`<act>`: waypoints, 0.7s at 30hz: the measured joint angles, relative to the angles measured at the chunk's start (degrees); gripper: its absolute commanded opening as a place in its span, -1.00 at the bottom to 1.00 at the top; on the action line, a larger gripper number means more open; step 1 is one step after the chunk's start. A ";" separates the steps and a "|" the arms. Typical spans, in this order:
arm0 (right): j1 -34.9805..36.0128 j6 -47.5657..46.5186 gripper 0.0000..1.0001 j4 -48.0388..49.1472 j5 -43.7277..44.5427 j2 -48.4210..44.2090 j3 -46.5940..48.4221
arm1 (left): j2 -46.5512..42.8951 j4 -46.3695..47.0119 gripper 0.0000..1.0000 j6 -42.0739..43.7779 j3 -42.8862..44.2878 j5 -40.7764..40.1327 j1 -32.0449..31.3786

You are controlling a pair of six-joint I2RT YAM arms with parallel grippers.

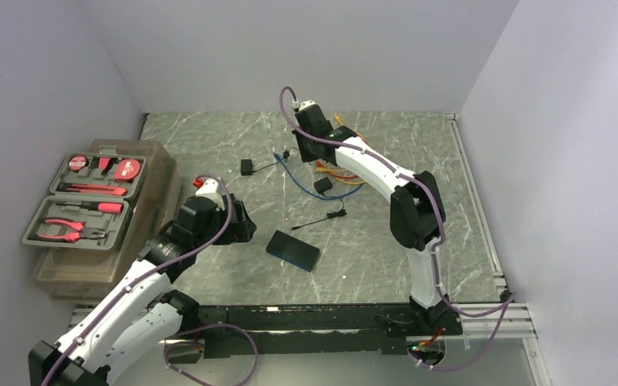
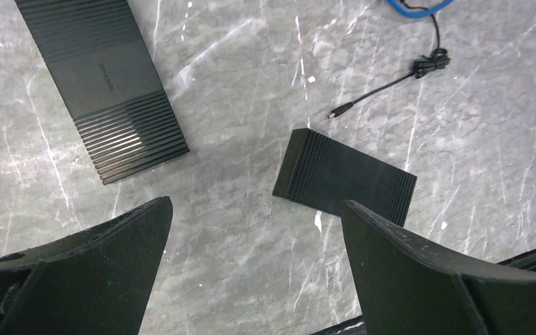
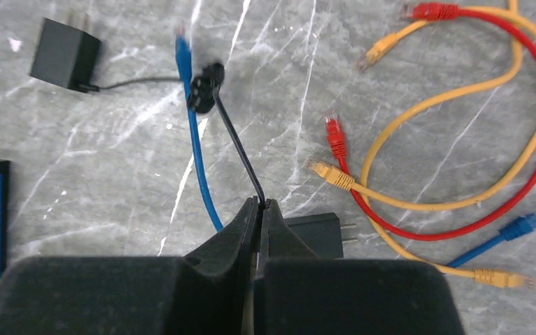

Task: Insert the plug into the switch port
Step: Pick up the connector from the center of the board.

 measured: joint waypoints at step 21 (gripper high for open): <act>5.22 -6.14 -1.00 -0.26 10.84 -9.66 7.34 | -18.18 0.28 0.97 1.25 -0.31 -0.92 0.00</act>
